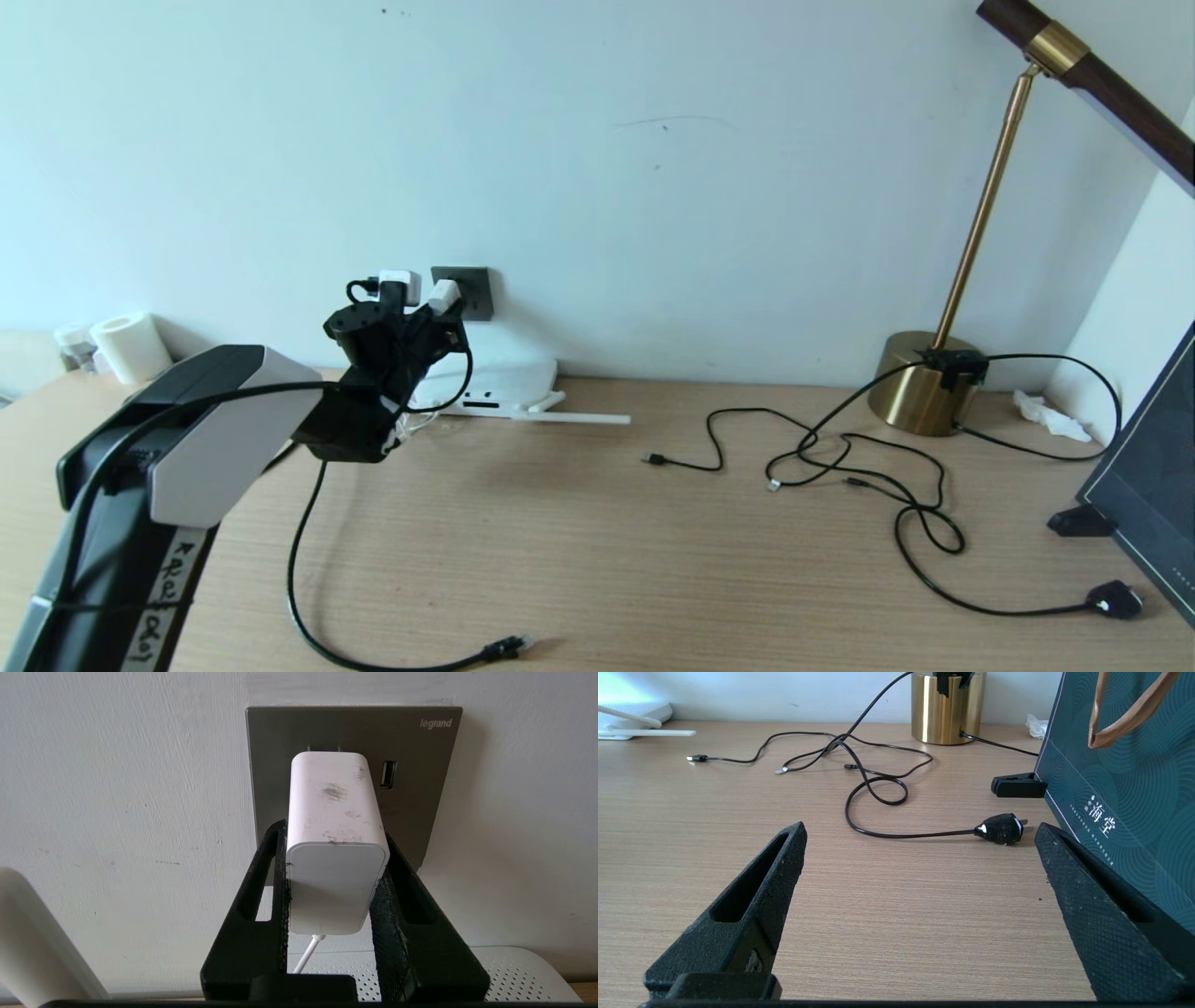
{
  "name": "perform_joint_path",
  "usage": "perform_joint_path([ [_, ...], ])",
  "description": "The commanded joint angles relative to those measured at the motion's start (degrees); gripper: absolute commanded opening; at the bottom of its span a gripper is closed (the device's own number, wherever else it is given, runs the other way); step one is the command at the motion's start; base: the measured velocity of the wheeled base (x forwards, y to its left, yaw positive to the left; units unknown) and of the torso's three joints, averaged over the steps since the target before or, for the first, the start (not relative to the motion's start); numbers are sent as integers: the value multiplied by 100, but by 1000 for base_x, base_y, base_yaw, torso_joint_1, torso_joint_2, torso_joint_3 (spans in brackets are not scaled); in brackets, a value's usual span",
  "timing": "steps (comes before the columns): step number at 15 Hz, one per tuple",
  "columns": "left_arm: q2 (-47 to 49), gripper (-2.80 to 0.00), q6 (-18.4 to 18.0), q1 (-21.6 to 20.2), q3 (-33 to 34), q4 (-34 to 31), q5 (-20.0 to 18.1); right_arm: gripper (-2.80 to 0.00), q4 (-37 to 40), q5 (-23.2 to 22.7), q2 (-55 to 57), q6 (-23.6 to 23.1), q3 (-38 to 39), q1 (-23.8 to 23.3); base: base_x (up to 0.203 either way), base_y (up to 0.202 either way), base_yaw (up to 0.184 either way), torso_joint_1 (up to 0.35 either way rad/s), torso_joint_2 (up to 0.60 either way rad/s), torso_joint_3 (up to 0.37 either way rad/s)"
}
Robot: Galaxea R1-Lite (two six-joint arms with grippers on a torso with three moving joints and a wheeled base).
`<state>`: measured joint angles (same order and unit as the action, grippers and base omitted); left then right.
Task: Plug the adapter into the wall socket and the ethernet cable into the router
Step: Plug plug into socket
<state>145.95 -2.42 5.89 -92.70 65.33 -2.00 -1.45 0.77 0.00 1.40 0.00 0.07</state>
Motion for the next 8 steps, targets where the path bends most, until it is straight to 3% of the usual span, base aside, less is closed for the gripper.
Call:
perform_joint_path([
  [1, 3, -280, -4, 0, 131, 67, -2, 0, -4, 2, -5, 0, 62, 7, 0, 0, 0, 0, 0, 0],
  [8, -14, -280, -4, 53, 252, 68, 33, 0, -4, 2, -2, 0, 70, 1, 0, 0, 0, 0, 0, 0],
])
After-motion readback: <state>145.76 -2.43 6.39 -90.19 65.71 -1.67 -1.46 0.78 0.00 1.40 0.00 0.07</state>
